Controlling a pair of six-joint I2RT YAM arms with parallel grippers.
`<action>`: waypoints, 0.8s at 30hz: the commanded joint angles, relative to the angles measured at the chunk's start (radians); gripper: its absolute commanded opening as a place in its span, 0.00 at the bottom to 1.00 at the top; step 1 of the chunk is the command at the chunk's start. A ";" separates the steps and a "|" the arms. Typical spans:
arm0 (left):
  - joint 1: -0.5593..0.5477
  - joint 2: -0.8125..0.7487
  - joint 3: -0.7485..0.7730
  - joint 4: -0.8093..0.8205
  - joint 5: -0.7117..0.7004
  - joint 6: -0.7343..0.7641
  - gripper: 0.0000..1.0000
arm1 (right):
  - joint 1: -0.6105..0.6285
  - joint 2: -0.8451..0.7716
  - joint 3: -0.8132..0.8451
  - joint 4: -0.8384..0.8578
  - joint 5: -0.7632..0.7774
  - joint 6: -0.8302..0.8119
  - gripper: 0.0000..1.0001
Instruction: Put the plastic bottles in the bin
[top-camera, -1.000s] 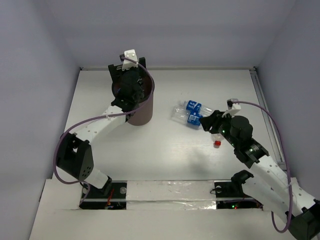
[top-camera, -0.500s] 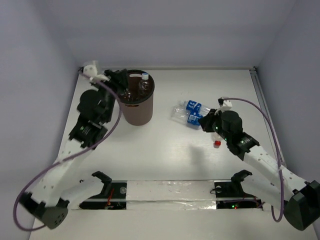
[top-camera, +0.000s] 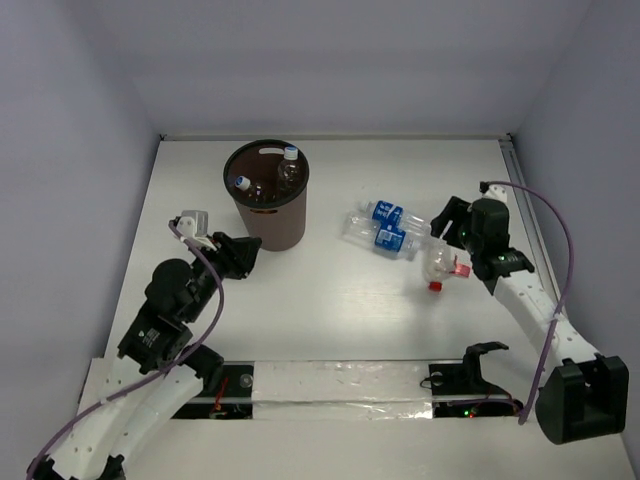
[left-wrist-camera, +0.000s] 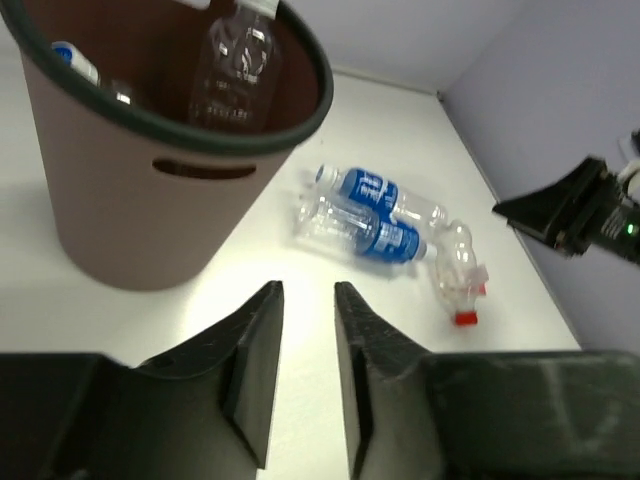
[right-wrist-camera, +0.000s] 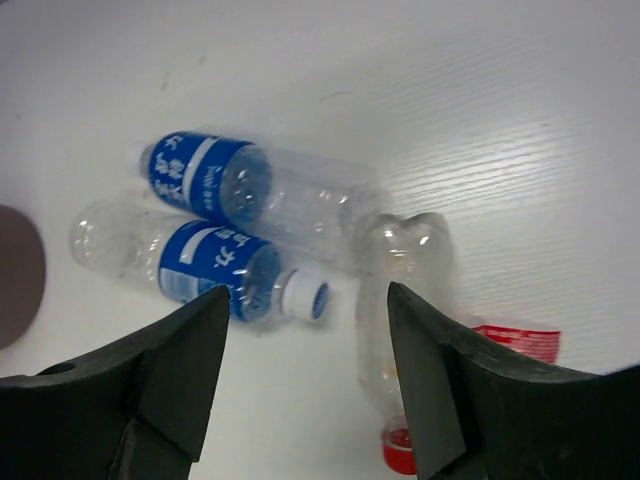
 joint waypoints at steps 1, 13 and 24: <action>-0.007 -0.113 -0.027 -0.002 0.039 0.004 0.29 | -0.044 0.034 0.098 -0.067 -0.006 -0.037 0.75; -0.007 -0.232 -0.022 -0.066 -0.036 0.012 0.40 | -0.108 0.279 0.163 -0.208 0.068 -0.040 0.79; -0.007 -0.269 -0.025 -0.064 -0.031 0.015 0.41 | -0.108 0.459 0.238 -0.251 0.053 -0.063 0.78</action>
